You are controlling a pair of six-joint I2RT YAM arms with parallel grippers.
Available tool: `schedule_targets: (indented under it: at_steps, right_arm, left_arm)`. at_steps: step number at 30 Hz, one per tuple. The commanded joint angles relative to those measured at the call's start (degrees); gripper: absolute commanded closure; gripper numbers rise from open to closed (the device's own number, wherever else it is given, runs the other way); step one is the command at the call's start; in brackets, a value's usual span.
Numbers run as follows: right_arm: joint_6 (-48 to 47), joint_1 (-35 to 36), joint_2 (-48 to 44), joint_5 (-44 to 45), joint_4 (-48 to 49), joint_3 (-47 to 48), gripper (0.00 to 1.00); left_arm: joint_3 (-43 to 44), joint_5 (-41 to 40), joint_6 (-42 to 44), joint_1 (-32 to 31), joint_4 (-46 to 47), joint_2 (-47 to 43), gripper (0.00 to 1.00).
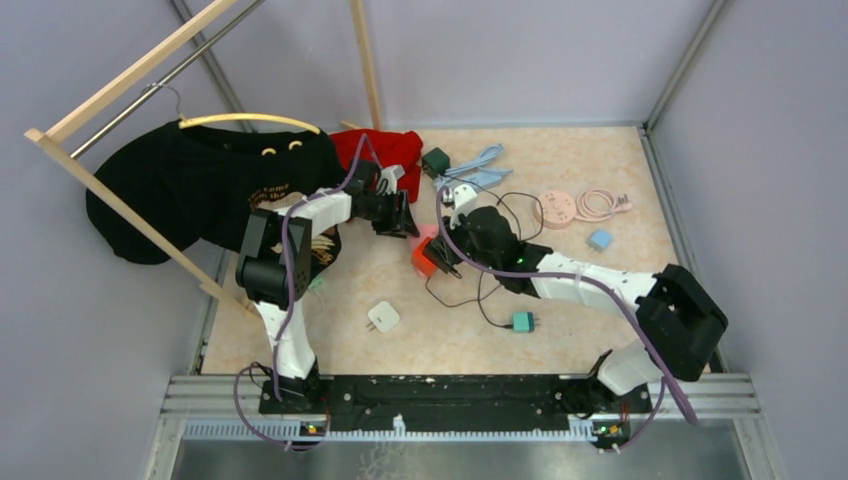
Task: Insert the plug
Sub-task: Pick up the plug from the center of the board.
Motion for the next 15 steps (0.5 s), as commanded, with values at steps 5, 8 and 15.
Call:
schedule_targets:
  at_steps: [5,8,15]
  right_arm:
    - [-0.3,0.02,6.06,-0.53,-14.01,-6.56,0.85]
    - [-0.67,0.05,3.82,-0.77,-15.06,-4.6,0.83]
    - [-2.48,-0.2,1.23,-3.1,-17.48,3.11,0.73]
  left_arm:
    - [-1.31,-1.75,0.51,0.02,-0.82,1.19,0.47]
    - [0.62,-0.56,0.57,0.01,-1.85,0.72,0.44]
    - [9.62,-2.17,1.65,0.0,-7.74,-0.76,0.36]
